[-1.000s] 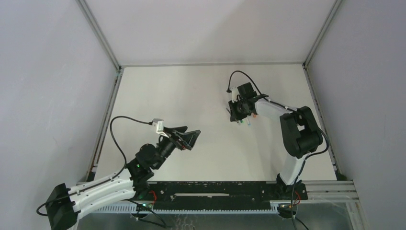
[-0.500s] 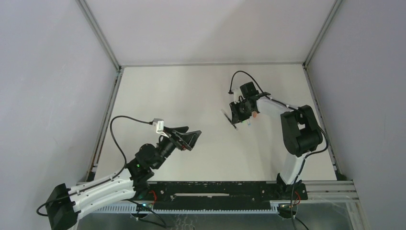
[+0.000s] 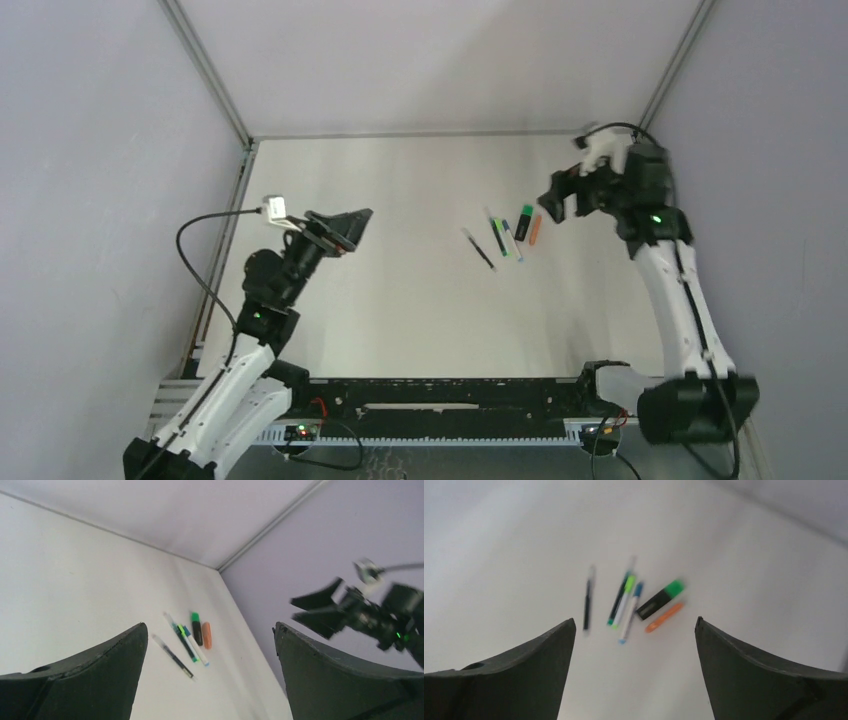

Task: Insert the pens into the pen caps
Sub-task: Place the pen at the center of the board.

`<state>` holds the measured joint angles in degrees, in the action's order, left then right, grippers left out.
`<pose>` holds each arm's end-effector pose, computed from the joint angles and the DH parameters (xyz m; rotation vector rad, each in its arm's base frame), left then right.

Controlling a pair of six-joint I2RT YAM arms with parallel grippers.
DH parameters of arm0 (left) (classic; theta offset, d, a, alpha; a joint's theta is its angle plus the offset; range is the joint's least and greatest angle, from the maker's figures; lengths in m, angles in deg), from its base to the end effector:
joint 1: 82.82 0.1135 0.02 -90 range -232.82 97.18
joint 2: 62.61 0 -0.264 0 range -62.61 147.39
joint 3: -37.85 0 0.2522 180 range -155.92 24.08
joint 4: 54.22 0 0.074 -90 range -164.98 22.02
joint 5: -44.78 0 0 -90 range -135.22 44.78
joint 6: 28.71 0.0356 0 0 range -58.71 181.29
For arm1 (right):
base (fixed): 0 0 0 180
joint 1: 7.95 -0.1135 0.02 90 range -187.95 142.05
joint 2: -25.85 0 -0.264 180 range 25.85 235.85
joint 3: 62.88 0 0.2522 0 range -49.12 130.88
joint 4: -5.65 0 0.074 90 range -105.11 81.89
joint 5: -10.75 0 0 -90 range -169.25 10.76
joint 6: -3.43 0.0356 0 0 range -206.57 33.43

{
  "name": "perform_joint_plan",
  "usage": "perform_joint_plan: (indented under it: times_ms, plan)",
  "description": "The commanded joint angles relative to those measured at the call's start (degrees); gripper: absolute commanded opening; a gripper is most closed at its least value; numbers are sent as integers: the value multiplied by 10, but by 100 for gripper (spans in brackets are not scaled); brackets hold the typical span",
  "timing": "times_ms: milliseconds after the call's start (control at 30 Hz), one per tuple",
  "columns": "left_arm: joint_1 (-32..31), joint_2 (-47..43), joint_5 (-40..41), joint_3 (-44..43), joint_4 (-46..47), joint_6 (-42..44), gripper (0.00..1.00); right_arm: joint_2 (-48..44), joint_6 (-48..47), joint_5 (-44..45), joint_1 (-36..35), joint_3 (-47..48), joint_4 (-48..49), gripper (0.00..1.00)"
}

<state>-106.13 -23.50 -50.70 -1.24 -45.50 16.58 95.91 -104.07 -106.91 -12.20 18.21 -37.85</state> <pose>0.1599 -0.0726 0.2965 -0.1966 1.4912 -1.0379 0.2646 0.0362 0.3533 -0.6650 1.9791 0.3749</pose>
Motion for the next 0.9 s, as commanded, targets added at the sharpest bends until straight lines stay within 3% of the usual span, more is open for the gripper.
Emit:
perform_joint_plan:
  times_ms: [0,100,267,333,567,867]
  plan:
    - [93,-12,-140,-83,-48,-59,100,-100,11,-125,103,-4,26,99]
    - [115,-26,-133,-151,-166,-12,100,-150,61,-182,168,-2,51,100]
    - [117,-60,-59,-287,-393,87,100,-186,148,-51,177,79,7,100]
    - [116,-78,-36,-323,-435,123,100,-195,156,-30,177,111,-16,100]
    - [117,-116,-22,-395,-512,186,100,-220,254,-11,177,173,-51,100]
    - [117,-144,-44,-392,-537,202,100,-238,272,-19,177,194,-57,100]
